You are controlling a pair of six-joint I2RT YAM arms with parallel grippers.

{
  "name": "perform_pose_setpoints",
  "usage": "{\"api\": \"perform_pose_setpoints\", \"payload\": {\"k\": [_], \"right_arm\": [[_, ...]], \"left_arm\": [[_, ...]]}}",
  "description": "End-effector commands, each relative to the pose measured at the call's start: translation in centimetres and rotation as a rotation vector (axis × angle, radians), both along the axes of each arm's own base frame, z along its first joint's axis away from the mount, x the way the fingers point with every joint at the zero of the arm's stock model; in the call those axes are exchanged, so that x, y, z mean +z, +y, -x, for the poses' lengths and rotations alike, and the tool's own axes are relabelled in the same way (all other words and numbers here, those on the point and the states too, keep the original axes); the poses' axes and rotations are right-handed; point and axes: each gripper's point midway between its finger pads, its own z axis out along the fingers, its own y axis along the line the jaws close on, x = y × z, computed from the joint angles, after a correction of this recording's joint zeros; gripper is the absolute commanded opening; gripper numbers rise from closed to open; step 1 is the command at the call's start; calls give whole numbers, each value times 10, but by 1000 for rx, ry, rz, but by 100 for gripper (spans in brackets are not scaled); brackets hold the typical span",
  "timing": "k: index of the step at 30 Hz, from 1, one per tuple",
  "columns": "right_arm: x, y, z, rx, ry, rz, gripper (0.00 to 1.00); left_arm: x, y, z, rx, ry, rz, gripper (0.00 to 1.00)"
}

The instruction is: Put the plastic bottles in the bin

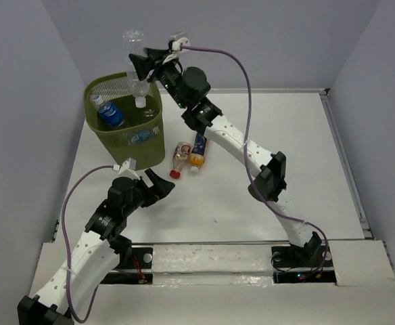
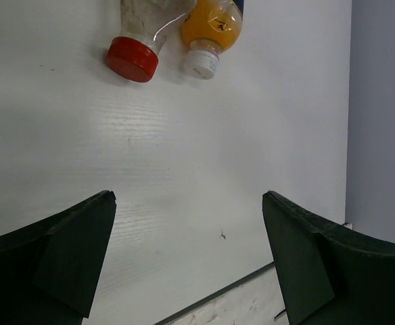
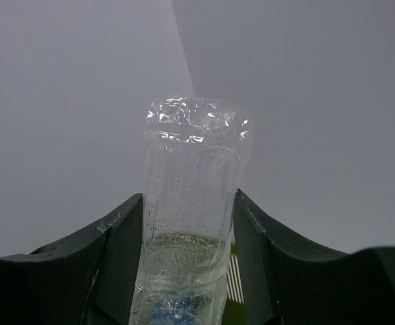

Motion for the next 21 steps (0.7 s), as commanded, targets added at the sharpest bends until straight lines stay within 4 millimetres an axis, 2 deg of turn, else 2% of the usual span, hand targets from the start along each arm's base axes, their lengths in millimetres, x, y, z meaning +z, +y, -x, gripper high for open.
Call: {"api": "perform_pose_setpoints", "payload": {"k": [1,3,4,5,6,7,9,10,11,13,15,16,17,20,21], "right_arm": [[15,7,10,-12,-166,-59,38],[-2,23,10,18,-154,0,51],[-7,25,9,13,-159,30,73],[5,25,23,33,-180,32,83],[-8,30,19,35,-164,57,89],[-5,29,27,63,-166,78,94],[0,25,33,81,-153,87,96],[19,13,43,85,-151,74,96],[7,14,43,90,-122,102,96],[7,5,51,97,-96,119,96],[1,-18,65,87,-46,147,94],[-14,-34,77,85,-8,185,90],[-24,-50,77,32,31,190,88],[-63,-93,80,-22,138,222,76],[-95,-126,76,-69,220,234,72]], "left_arm": [[7,-8,-10,2,-46,41,99],[6,-7,-14,10,-52,18,99],[8,-7,-17,8,-61,2,99],[9,-5,-20,23,-69,-12,99],[11,-4,-22,27,-76,-22,99],[14,-5,-25,28,-83,-31,99],[18,-1,-32,54,-106,-65,99],[23,-3,-35,52,-118,-71,99],[21,-3,-39,62,-115,-98,99],[24,-3,-48,79,-126,-152,99],[27,-9,-53,76,-143,-195,99],[32,-13,-58,68,-152,-228,99],[34,-22,-57,45,-163,-248,99],[41,-29,-69,61,-194,-333,99],[40,-36,-73,55,-201,-380,99]]}}
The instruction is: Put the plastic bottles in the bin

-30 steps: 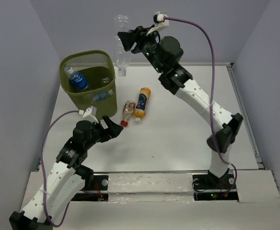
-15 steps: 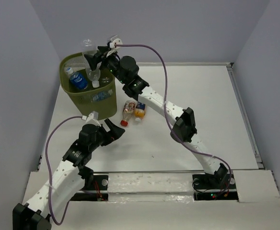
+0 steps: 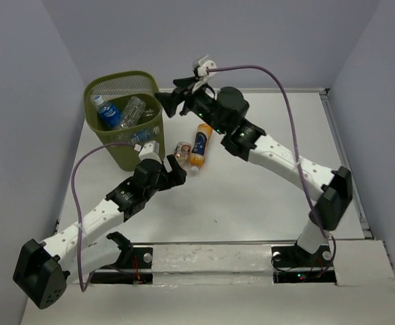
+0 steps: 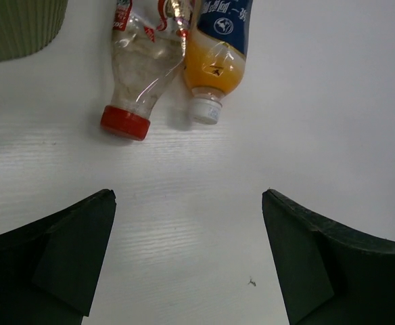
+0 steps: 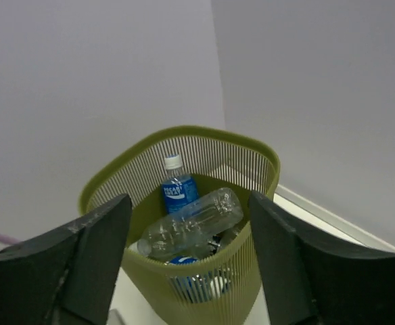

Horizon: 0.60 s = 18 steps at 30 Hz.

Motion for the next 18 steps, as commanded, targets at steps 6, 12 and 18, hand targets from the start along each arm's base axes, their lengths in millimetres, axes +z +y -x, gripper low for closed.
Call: {"api": "perform_pose_setpoints", "payload": {"k": [6,12,18], "right_arm": [[-125,-168,-3,-185,377,-68,54],[-197,-193,-7,-243,516,20,61],[-237,-194,-21,-245,611,39,74]], "left_arm": [[26,-27,-60,93,-163,-217,99],[0,-29,-90,179,-117,-369,99],[-14,-34,-105,198,-96,-413,99]]}}
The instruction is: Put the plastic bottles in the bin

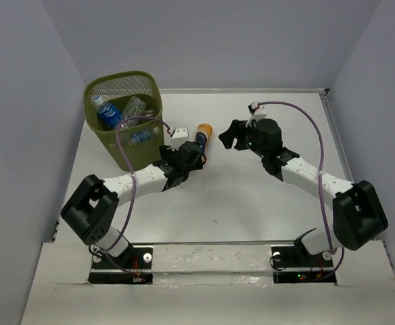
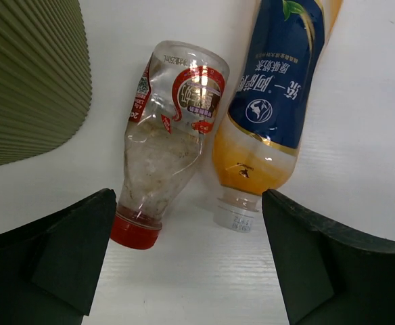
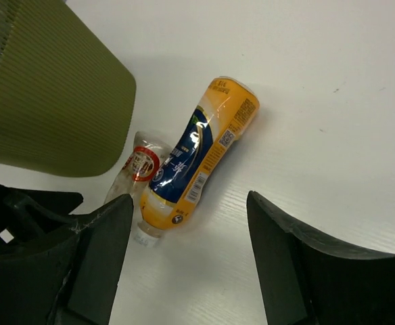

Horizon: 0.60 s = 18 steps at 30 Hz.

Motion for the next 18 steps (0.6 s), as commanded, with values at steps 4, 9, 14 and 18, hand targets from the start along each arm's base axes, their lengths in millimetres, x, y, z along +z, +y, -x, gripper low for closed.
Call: {"api": "perform_pose_setpoints", "payload": {"k": [4,9,14,18], "right_arm": [[0,16,-19,39,-1,-70,74],[-10,27,-37,46,18,-57,77],[-34,43,-57,70,89,-30,96],[-65,51,-68,77,160,-8,100]], "left_arm": [[7,10,-28,84,-54,-22,99],[-10,7,-35,60,-16,18,98],[-18,11,-44,74,-12,40,95],[-24,16,-46,75,-7,40,91]]}}
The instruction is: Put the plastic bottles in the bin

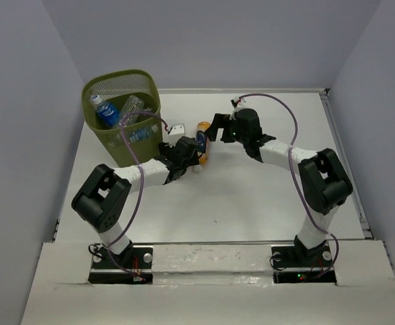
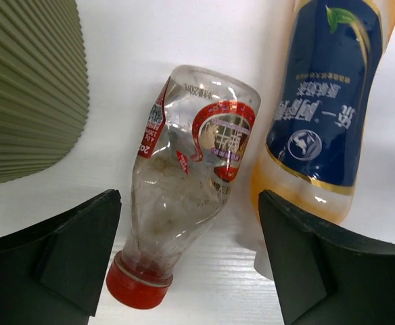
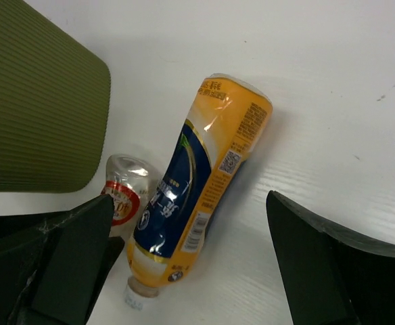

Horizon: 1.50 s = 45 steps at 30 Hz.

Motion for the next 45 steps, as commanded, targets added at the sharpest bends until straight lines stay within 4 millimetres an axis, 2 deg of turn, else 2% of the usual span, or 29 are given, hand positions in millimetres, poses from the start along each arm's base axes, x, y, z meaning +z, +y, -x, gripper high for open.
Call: {"api": "perform_pose_setpoints", "payload": {"k": [1,5,6,9,15,16,19,21,23,24,25,27,29,30,31,34,36,37,38,40,41,43,44,45], "right_arm": [[-6,12,-19,20,27,-6,100],[-26,23,-32,26,66,41,100],[-41,27,-33,30,91,64,100],[-46,27,-42,9,99,86,100],[-69,26,-44,6,139,118,98],[-76,26,-43,11,153,129,95],[-81,27,-41,21,163,132,88],[-83,25,-38,20,169,137,76],[-80,25,-36,30,166,135,70],[-78,25,-35,36,161,135,62],[-79,23,-31,37,167,138,53],[-73,15,-25,10,159,144,34],[-68,7,-21,-10,144,154,32],[-54,4,-19,-18,119,144,31],[-63,1,-15,-23,132,157,31],[-50,-12,1,-44,103,150,28],[-41,-19,12,-50,88,140,27],[-38,-22,15,-55,81,137,26],[-37,-24,20,-54,78,134,26],[-32,-30,32,-57,73,122,27],[-24,-31,34,-56,55,115,35],[-20,-33,36,-54,40,121,54],[-13,-33,35,-48,24,124,78],[-12,-33,35,-42,25,127,87]], "left_arm": [[5,4,-16,34,-36,52,89],[-1,5,-14,27,-41,78,85],[-3,5,-13,24,-38,82,84],[-9,7,-11,21,-26,86,82],[-28,7,-5,7,16,78,81],[-34,10,-3,14,25,66,81],[-42,18,0,36,33,39,81],[-43,21,0,46,26,36,79],[-43,22,3,48,21,41,75],[-43,22,4,50,19,44,74],[-43,21,5,47,19,44,66],[-38,19,9,40,10,53,58],[-32,18,12,33,-4,59,50],[-29,16,14,27,-11,66,49],[-26,13,15,18,-16,74,45],[-7,0,24,-23,-49,113,39],[12,-10,31,-53,-84,150,36],[25,-13,34,-64,-108,174,33],[24,-16,36,-70,-103,172,33],[45,-23,43,-94,-139,206,31],[58,-24,45,-102,-160,226,29],[68,-27,51,-115,-170,247,28],[79,-27,54,-120,-187,263,27],[86,-27,55,-118,-198,275,27]]}}
